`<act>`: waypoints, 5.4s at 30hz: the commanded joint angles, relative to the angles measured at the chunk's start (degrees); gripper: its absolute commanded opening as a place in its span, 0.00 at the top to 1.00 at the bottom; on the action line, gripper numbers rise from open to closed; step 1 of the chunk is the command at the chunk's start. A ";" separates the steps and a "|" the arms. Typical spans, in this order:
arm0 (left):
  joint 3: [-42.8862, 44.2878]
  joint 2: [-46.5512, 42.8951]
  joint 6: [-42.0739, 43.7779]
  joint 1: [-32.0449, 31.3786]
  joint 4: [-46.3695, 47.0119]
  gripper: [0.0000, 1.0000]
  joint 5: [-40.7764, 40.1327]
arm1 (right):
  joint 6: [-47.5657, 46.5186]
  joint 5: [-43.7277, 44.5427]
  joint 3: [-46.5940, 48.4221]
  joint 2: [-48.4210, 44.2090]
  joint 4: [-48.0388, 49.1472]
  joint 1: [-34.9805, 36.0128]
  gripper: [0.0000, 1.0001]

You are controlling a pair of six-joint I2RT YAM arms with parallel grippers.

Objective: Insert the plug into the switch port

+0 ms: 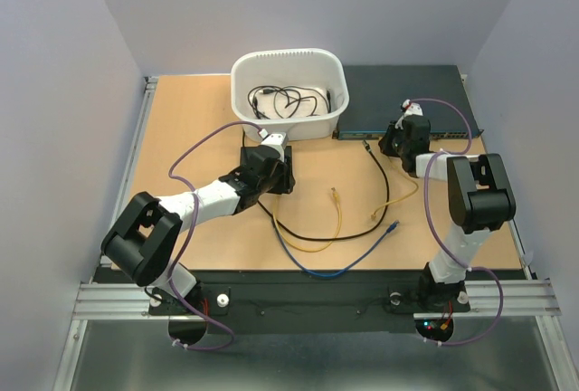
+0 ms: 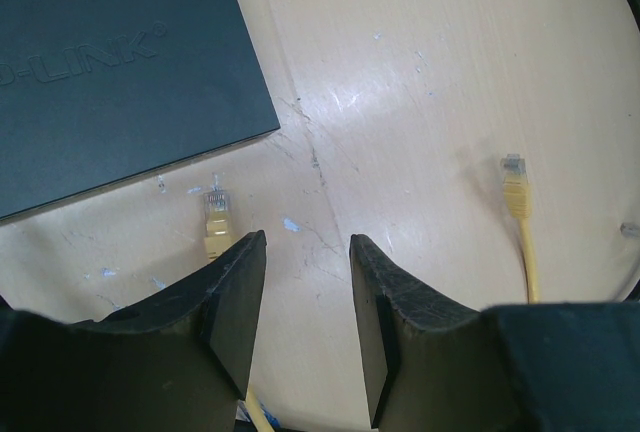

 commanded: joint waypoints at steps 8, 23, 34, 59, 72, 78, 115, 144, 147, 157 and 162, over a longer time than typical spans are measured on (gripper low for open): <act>2.62 -0.43 0.95 -0.31 0.44 0.50 0.11 | -1.28 5.05 1.50 0.34 12.90 -0.23 0.99; 2.53 -0.61 0.95 -0.22 0.36 0.50 -0.07 | -2.68 9.11 2.46 1.22 11.84 -0.14 1.00; 2.62 -0.26 1.03 -0.22 0.27 0.50 -0.07 | -5.50 12.80 4.83 2.98 10.44 0.56 1.00; 2.36 -1.49 0.86 -0.22 0.09 0.50 -2.00 | -3.22 11.41 0.35 -9.22 9.14 3.55 1.00; -2.55 -11.76 -5.29 4.70 1.76 0.49 -3.85 | 1.53 -1.32 -11.59 -30.13 0.58 14.88 1.00; -8.53 -23.89 -7.14 4.79 7.82 0.49 -3.14 | 9.00 -24.18 -21.34 -35.95 12.00 16.11 1.00; -14.87 0.88 -13.56 27.91 27.60 0.44 7.23 | 9.88 -6.37 -20.22 -21.29 11.93 35.72 0.99; -18.91 8.98 -22.96 8.66 45.71 0.49 18.74 | 9.00 8.58 -17.05 -17.06 5.35 36.77 0.99; -20.06 1.08 -20.60 8.66 37.75 0.49 14.81 | 9.09 11.91 -17.58 -18.90 3.33 36.68 0.99; -17.16 -23.72 -11.98 8.66 13.09 0.47 -3.93 | 6.99 26.43 -15.03 -22.16 -5.56 36.60 1.00; -12.15 -15.31 -6.71 8.66 21.52 0.46 -3.41 | 7.16 26.25 -14.33 -17.95 -5.30 36.60 1.00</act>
